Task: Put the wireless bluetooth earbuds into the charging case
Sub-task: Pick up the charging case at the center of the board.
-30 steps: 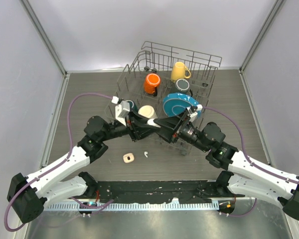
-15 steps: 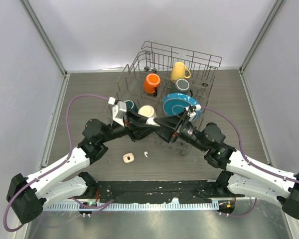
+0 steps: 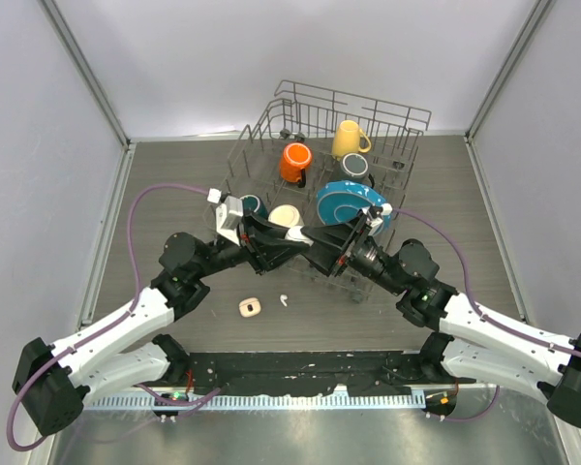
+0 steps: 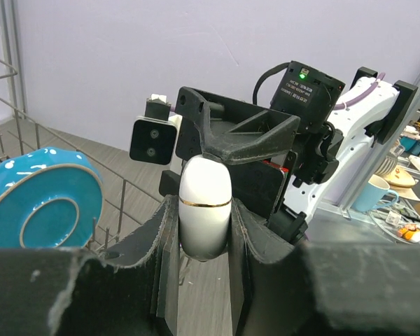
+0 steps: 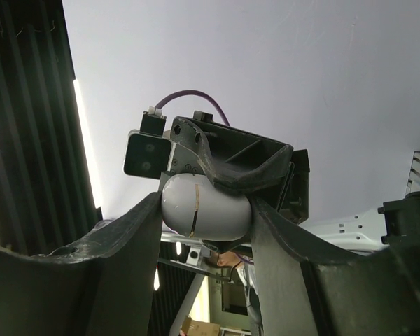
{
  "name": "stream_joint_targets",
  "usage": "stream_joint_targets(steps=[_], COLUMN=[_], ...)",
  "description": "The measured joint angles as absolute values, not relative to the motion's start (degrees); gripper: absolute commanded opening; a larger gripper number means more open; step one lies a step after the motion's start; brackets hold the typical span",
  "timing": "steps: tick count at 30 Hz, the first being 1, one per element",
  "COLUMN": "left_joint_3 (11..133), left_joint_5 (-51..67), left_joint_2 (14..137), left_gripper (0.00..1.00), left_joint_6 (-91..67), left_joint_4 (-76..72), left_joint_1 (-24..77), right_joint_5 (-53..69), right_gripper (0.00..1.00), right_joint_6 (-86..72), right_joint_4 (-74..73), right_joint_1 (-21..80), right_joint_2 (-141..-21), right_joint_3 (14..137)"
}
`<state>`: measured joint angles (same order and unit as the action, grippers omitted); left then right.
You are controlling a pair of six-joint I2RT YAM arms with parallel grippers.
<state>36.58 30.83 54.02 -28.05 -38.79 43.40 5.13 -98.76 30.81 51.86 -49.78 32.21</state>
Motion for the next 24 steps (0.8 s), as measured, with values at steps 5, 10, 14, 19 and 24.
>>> stream_joint_targets(steps=[5,10,14,19,24], left_joint_3=[36.5,35.3,31.5,25.9,22.0], left_joint_5=[30.8,30.5,28.9,27.4,26.7], left_joint_2=[54.0,53.9,52.6,50.4,51.1], left_gripper=[0.0,0.0,0.0,0.0,0.0], left_joint_6=[-28.0,-28.1,-28.2,-28.1,-28.2], left_joint_4=[-38.8,-39.0,-41.2,-47.2,-55.3], left_joint_1=[43.4,43.4,43.4,43.4,43.4], right_joint_5=[5.1,3.9,0.1,-4.4,-4.6], right_gripper=[0.55,0.83,0.84,0.84,0.82], right_joint_6=[-98.5,-93.8,-84.3,-73.4,-61.9], right_joint_4=[30.8,23.7,8.5,-5.8,-16.8], right_joint_1=[51.9,51.8,51.8,51.8,51.7], right_joint_2=[-49.9,-47.7,-45.1,-41.7,-42.9], right_joint_3=[32.2,33.4,40.6,48.8,56.3])
